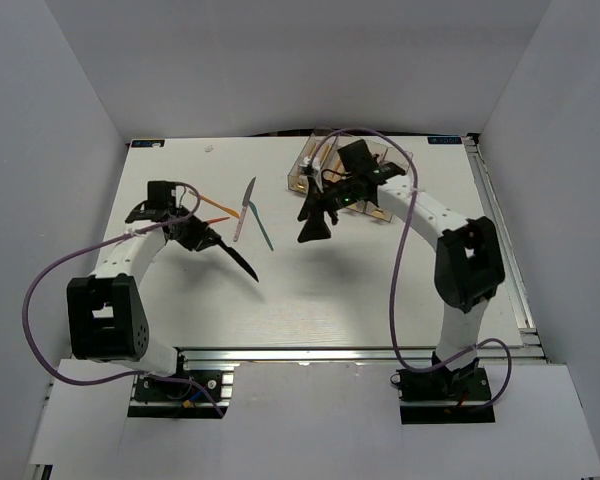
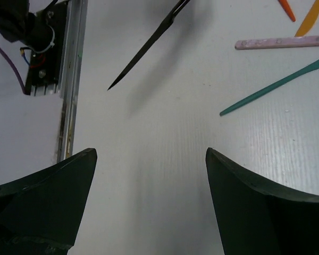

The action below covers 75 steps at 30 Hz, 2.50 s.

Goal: Sort the eating utensils into containers

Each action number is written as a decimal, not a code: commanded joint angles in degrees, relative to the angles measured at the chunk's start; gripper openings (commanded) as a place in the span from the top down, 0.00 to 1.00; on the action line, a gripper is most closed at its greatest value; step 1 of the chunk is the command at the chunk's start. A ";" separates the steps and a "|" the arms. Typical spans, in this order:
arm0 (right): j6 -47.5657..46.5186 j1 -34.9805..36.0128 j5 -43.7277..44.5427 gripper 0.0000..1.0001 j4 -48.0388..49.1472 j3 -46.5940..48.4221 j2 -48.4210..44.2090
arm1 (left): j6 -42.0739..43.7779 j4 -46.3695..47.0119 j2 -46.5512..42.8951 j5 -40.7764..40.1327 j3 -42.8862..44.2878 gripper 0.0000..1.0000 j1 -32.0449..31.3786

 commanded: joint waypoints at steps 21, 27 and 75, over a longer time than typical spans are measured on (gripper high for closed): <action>33.83 10.64 12.23 0.12 4.17 5.05 9.82 | -2.57 13.45 -1.47 8.74 1.33 1.00 -17.31; 34.97 11.79 10.21 0.27 5.31 1.97 9.12 | -2.92 14.24 -1.39 8.57 1.24 1.00 -18.01; 51.83 -24.60 47.64 1.00 18.06 15.42 17.37 | 3.41 6.42 -20.98 -5.14 -9.48 0.02 -4.48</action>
